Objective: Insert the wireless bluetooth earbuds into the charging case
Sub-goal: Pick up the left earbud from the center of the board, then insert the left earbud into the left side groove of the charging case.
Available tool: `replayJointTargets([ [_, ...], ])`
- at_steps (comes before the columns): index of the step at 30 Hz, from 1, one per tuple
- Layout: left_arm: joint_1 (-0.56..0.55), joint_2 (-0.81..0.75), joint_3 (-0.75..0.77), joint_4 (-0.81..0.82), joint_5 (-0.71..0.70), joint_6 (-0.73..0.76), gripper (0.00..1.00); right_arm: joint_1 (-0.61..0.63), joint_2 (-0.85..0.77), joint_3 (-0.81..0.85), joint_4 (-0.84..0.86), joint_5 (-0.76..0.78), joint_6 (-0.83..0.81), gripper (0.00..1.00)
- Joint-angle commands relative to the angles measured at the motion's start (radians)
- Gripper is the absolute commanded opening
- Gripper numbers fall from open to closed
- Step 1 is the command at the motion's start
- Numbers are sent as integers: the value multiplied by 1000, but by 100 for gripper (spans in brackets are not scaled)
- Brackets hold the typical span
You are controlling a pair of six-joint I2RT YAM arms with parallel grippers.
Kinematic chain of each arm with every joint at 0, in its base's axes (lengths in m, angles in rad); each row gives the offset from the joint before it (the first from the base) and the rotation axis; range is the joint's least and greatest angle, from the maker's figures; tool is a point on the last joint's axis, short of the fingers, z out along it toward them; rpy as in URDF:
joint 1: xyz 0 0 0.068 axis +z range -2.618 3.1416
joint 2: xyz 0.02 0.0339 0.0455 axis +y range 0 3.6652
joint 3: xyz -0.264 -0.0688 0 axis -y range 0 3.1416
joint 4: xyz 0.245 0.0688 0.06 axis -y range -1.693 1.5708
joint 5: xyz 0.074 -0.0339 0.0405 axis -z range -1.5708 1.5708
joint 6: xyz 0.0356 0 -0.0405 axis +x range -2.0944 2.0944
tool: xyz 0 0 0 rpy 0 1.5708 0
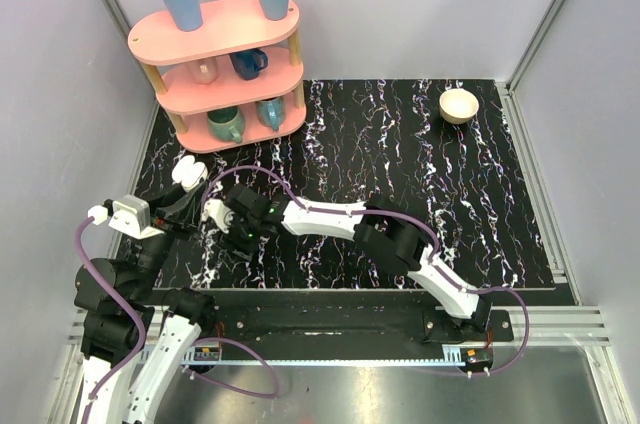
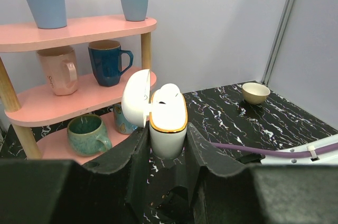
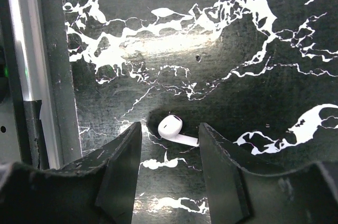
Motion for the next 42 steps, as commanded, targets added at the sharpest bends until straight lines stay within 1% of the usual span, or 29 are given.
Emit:
replayJointTargets([
  [1, 1, -10, 14, 31, -20, 2, 0, 17, 23, 39, -15, 22, -26, 54],
  [3, 1, -10, 14, 31, -20, 2, 0, 17, 25, 39, -18, 31, -29, 53],
  [5, 1, -9, 16, 29, -18, 3, 0, 19, 25, 39, -15, 40, -31, 49],
  [9, 1, 0, 20, 34, -10, 0, 0, 19, 36, 48, -21, 63, -34, 47],
  [11, 1, 3, 22, 31, -7, 0, 0, 19, 39, 54, -21, 71, -26, 43],
  [12, 1, 5, 22, 31, -6, 0, 0, 17, 42, 56, -24, 68, -26, 39],
  [14, 1, 6, 22, 29, -4, -1, 0, 19, 42, 57, -22, 74, -22, 38],
  [15, 1, 5, 20, 29, -6, -1, 0, 19, 43, 57, -25, 76, -23, 35],
  [18, -1, 5, 17, 28, -6, -4, 0, 19, 40, 56, -28, 86, -19, 31],
  [19, -1, 5, 17, 28, -4, -4, 0, 19, 37, 54, -28, 85, -19, 26],
  [20, 1, 5, 17, 26, -4, -4, 0, 19, 31, 53, -28, 86, -16, 24],
  [24, 1, 11, 16, 29, -3, -4, 0, 16, 10, 65, -33, 134, 21, 19],
  [27, 1, 16, 19, 29, 0, -4, 0, 12, -44, 70, -31, 155, 64, 18],
  [30, 1, 17, 17, 37, 2, -4, 0, 3, -128, 42, -10, 195, 130, 18],
  [31, 1, 20, 17, 37, 2, -4, 0, -1, -183, 8, 1, 207, 182, 18],
  [33, 1, 23, 17, 45, 2, -3, 0, -17, -245, -30, 21, 237, 231, 19],
  [34, 1, 25, 17, 51, 9, 3, 0, -23, -319, -83, 33, 255, 288, 18],
  [35, 1, 26, 14, 55, 16, 6, 0, -40, -358, -111, 45, 269, 323, 19],
  [36, 1, 26, 10, 66, 23, 9, 0, -50, -440, -165, 67, 278, 380, 19],
  [38, 1, 29, -10, 104, 51, 22, 0, -69, -519, -216, 85, 313, 435, 19],
  [39, 1, 31, -19, 123, 60, 25, 0, -89, -592, -258, 93, 338, 482, 18],
  [41, 1, 37, -35, 178, 91, 32, 0, -115, -657, -292, 105, 362, 538, 19],
  [42, 1, 46, -50, 196, 95, 37, 0, -122, -717, -320, 111, 369, 590, 19],
])
